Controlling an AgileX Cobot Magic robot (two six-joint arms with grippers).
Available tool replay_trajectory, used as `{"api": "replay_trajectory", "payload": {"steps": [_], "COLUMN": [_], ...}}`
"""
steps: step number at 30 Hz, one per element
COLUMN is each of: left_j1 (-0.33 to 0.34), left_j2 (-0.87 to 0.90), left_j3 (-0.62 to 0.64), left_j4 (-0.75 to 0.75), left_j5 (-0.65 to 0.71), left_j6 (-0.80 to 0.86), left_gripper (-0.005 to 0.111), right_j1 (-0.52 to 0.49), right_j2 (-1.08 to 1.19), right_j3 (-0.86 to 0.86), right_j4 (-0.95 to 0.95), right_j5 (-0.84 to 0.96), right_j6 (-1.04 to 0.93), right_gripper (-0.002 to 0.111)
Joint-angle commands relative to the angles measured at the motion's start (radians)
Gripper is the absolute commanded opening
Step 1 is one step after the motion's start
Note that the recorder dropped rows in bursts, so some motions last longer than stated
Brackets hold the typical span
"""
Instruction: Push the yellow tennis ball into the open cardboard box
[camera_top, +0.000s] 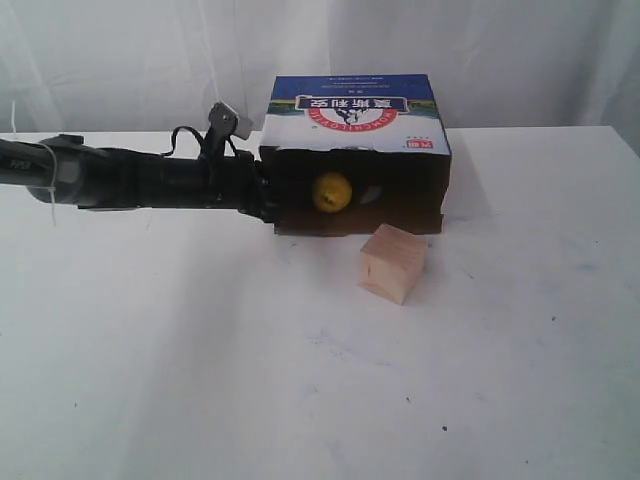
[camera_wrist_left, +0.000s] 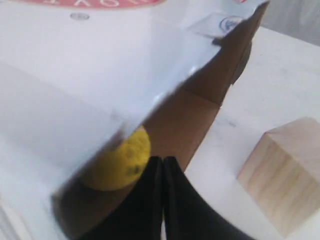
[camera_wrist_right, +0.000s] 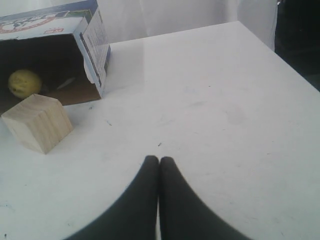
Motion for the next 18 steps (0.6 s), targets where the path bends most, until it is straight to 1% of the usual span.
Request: {"api": "replay_trajectory", "payload": {"steps": [1,6,8,10,12,15,17,18], "left_j1": [0.003,0.003,0.003,0.003,0.003,0.003,0.003,0.003], "left_j2": [-0.034,-0.053,-0.07,-0.094,-0.128,-0.206,-0.291,-0.332], "left_j3": [-0.008,-0.008,0.027,0.076,0.155,0.312,0.431,0.479], "left_j4": [0.074,0.234,0.267,0.267,0.264,0.252,0.196,0.152], "left_j5": [0.102,0.148,0.148,0.137,0.114,0.034,-0.068,-0.154], "left_j6": [-0.092,-0.223,-0.254,-0.259,-0.278,-0.334,-0.378,-0.402], "left_gripper": [0.0,0.0,0.0,0.0,0.0,0.0,0.0,0.0], "right_j1": [-0.008,-0.008,-0.008,-0.008,-0.008,-0.008,-0.008,-0.008], "right_j2": [-0.006,-0.006,-0.006,-0.006,-0.006,-0.006,-0.006,-0.006], "right_j3": [0.005,0.005,0.005,0.005,0.005,0.005,0.005,0.005], "right_j4": [-0.006,-0.006,-0.006,-0.006,-0.006,-0.006,-0.006,-0.006], "right_j5": [-0.013,-0.013,-0.013,-0.013,-0.013,-0.013,-0.013,-0.013], "right_j6": [-0.003,-0.003,-0.003,-0.003,-0.003,-0.003,-0.003,-0.003], "right_gripper": [0.0,0.0,0.0,0.0,0.0,0.0,0.0,0.0]}}
